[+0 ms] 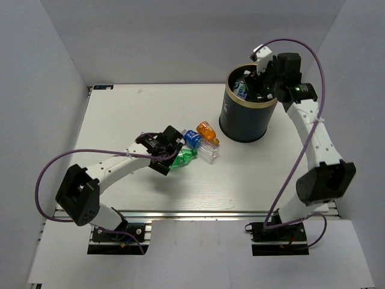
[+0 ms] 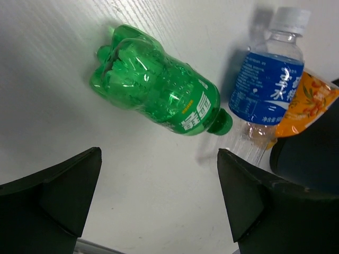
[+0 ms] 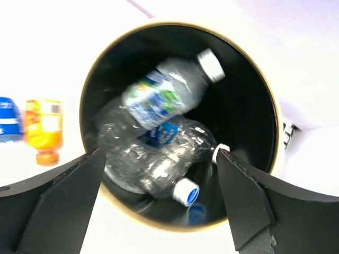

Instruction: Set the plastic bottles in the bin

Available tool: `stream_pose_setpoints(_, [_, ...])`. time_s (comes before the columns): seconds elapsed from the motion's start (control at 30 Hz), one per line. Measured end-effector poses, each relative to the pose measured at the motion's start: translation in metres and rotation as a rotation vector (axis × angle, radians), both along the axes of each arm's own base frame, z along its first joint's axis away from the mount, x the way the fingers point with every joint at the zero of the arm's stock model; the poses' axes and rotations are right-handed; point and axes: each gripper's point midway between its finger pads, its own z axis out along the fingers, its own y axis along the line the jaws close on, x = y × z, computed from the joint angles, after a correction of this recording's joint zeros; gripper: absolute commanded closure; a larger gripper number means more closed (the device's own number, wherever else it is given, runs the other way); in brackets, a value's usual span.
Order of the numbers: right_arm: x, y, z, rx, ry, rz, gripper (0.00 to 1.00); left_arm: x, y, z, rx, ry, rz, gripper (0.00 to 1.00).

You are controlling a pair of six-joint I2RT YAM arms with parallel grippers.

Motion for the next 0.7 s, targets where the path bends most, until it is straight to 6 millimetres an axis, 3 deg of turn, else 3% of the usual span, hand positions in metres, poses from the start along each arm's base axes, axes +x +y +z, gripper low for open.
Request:
stream_pose_setpoints(0.1, [-0.025, 0.002, 0.019, 0.047, -0.043, 0.034, 0.1, 0.004, -0.003, -0.013, -0.018, 0.016, 0.06, 0.0])
stream_pose_setpoints(0.2, [-0.046, 0.003, 0.025, 0.079, -0.055, 0.063, 0.1, 0.014, -0.005, -0.028, -0.006, 0.029, 0.109, 0.0])
stream_pose_setpoints(0.37, [-0.072, 0.006, 0.007, 0.104, -0.02, 0.1, 0.1, 0.04, -0.017, -0.047, 0.021, 0.05, 0.165, 0.0])
stream_pose_setpoints(0.5, [-0.089, 0.003, -0.009, 0.111, 0.013, 0.107, 0.1, 0.048, -0.017, -0.066, 0.038, 0.085, 0.204, 0.0])
stream_pose_setpoints(0.57, [-0.097, 0.001, -0.012, 0.114, 0.02, 0.109, 0.1, 0.049, -0.013, -0.075, 0.047, 0.104, 0.223, 0.05])
stream_pose_setpoints(0.63, [-0.104, -0.001, -0.011, 0.119, 0.014, 0.109, 0.1, 0.048, -0.011, -0.078, 0.045, 0.117, 0.237, 0.18])
stream_pose_setpoints(0.7, [-0.111, -0.003, -0.01, 0.125, 0.01, 0.111, 0.1, 0.049, -0.009, -0.079, 0.043, 0.122, 0.248, 0.21])
